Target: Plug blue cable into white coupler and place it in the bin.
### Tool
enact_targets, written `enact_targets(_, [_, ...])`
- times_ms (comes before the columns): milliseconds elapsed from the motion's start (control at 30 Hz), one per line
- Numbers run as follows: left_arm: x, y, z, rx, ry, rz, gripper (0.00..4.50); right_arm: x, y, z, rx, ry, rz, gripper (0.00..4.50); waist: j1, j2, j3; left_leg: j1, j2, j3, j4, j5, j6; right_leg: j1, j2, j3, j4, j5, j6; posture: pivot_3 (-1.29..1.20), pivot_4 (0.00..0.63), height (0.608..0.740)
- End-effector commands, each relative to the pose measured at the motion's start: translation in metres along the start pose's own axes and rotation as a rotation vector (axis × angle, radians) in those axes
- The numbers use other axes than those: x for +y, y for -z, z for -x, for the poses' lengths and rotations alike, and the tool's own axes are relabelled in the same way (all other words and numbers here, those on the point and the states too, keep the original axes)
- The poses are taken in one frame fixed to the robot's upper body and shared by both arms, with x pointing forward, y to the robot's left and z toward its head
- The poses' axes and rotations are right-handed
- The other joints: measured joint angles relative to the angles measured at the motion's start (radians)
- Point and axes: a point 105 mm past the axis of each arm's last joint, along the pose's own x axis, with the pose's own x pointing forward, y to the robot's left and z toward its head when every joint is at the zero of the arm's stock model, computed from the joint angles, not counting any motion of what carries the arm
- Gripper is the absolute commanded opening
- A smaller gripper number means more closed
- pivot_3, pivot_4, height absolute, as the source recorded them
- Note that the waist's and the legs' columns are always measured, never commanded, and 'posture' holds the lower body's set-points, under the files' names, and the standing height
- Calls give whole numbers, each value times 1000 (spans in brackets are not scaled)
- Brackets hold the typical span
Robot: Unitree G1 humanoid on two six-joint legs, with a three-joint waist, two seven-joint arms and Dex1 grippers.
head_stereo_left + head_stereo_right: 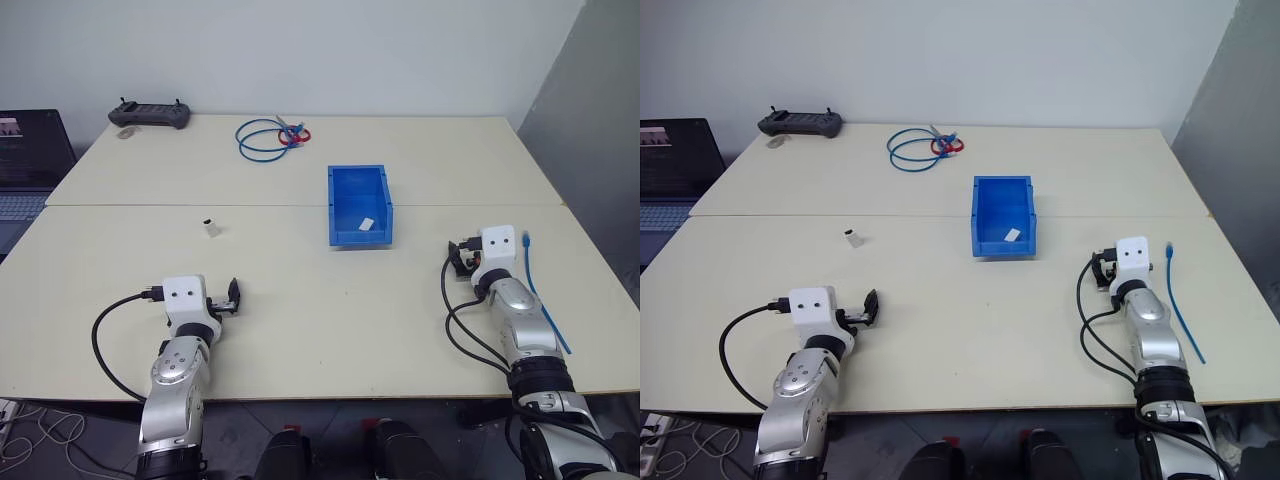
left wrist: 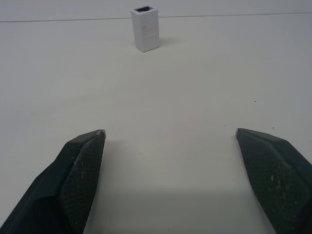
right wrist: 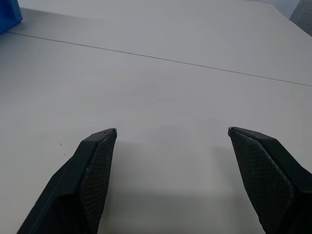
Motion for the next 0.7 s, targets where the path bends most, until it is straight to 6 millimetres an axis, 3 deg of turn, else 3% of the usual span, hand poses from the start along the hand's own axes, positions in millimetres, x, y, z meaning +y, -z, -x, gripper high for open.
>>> enact_targets(33, [2,-16,3,-67,4,-16,4500,-8,-24,0,-85,31,14,3896,0,0,0,0,0,0,0,0,0,0,0,0,0,0,0,0,150,740])
enact_targets(700, [1,-15,-3,-55,-3,-7,4500,-13,-20,3,-76,47,17,3896,0,0,0,0,0,0,0,0,0,0,0,0,0,0,0,0,150,740])
